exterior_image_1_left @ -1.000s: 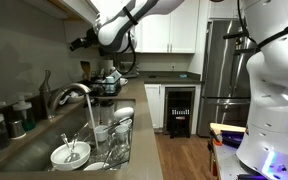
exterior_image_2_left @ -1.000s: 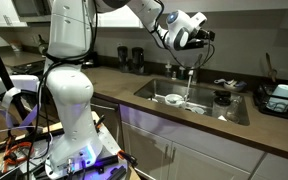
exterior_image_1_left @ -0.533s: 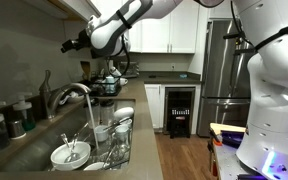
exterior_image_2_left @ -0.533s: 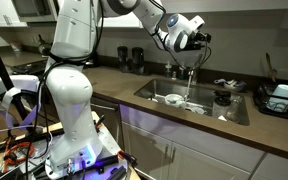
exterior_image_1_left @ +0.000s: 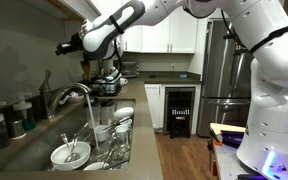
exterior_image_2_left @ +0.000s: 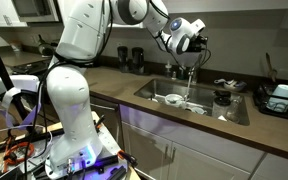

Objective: Turn off the faucet of the sink.

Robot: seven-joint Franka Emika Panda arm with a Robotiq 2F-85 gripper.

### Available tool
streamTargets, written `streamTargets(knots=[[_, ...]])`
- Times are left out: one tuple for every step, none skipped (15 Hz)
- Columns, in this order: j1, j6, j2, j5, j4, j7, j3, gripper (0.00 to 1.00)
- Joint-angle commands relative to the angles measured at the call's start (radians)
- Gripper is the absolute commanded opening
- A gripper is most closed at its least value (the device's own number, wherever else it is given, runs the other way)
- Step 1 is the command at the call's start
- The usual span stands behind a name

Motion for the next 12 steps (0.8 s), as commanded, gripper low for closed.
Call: streamTargets(knots=[[-0.092,-0.041,0.059,-0.067,0.104,0.004,0.117,0.07],[-0.108,-0.056,0.073,-0.076,0.126,0.0,0.143,0.05],[-0.133,-0.082,0.087,-0.094,0.147,-0.006,0.182,0.03],[-0.15,-0.113,0.099,-0.109,0.165,-0.016,0.213,0.02],[-0.173,-0.145,0.113,-0.123,0.184,-0.025,0.255,0.0],[-0.195,-0.187,0.126,-0.135,0.2,-0.037,0.297,0.01],[-0.206,-0.215,0.14,-0.141,0.215,-0.049,0.321,0.03],[-0.218,-0.244,0.151,-0.146,0.228,-0.062,0.347,0.03],[-0.225,-0.264,0.163,-0.149,0.24,-0.075,0.366,0.04],[-0.23,-0.281,0.174,-0.151,0.253,-0.086,0.379,0.04],[-0.218,-0.284,0.181,-0.151,0.264,-0.086,0.364,0.05],[-0.206,-0.278,0.187,-0.15,0.274,-0.087,0.348,0.05]])
